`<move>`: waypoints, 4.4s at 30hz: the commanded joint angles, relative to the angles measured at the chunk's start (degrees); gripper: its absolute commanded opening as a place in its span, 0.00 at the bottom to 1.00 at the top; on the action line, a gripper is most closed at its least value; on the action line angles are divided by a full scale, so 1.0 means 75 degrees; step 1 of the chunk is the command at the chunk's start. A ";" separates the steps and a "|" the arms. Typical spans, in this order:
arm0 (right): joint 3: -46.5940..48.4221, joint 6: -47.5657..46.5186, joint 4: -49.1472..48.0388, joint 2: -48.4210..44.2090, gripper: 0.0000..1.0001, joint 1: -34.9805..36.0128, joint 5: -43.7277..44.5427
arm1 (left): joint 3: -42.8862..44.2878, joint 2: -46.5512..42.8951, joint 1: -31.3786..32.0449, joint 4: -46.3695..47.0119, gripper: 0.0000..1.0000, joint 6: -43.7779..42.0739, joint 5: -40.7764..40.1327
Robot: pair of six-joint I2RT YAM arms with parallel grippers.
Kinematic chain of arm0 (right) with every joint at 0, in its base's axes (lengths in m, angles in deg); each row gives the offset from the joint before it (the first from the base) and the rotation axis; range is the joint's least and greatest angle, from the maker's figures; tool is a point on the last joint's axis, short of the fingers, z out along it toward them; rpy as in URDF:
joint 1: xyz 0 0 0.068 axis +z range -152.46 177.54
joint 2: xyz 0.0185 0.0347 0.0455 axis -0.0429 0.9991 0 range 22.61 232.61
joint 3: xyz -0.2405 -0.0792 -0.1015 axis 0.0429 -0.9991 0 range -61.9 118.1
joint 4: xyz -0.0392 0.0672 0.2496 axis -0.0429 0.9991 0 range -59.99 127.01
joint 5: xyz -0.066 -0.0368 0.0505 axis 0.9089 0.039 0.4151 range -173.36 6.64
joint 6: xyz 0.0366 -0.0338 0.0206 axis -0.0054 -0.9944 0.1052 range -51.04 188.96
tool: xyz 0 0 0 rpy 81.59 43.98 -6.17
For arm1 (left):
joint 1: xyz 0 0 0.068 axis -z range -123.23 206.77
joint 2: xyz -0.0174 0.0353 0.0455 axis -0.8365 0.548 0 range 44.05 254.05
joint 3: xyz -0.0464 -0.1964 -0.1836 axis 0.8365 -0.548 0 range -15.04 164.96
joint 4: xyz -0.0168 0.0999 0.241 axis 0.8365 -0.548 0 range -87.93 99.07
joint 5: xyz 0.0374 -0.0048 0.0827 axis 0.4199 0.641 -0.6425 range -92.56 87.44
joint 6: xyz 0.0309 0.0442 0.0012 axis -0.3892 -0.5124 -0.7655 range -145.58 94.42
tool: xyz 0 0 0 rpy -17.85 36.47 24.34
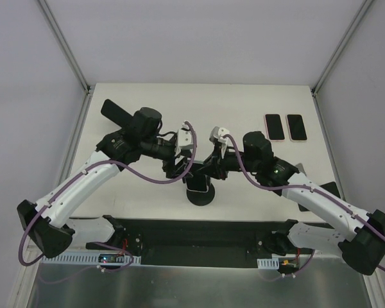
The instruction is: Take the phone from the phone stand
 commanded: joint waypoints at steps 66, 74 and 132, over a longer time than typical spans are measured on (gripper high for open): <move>-0.3657 0.1564 -0.2591 -0.2275 0.96 -0.1145 0.6158 | 0.0169 0.1782 0.2748 0.3400 0.80 0.5621 -1.2200; -0.4244 0.1528 -0.3693 -0.2193 0.96 -0.1145 0.5783 | 0.0029 0.2005 0.2748 0.3423 0.67 0.6031 -1.1943; -0.2510 0.0369 -0.5873 0.1651 0.01 0.0812 0.3697 | -0.2432 -0.0351 0.2748 0.4325 0.55 0.5363 -0.8872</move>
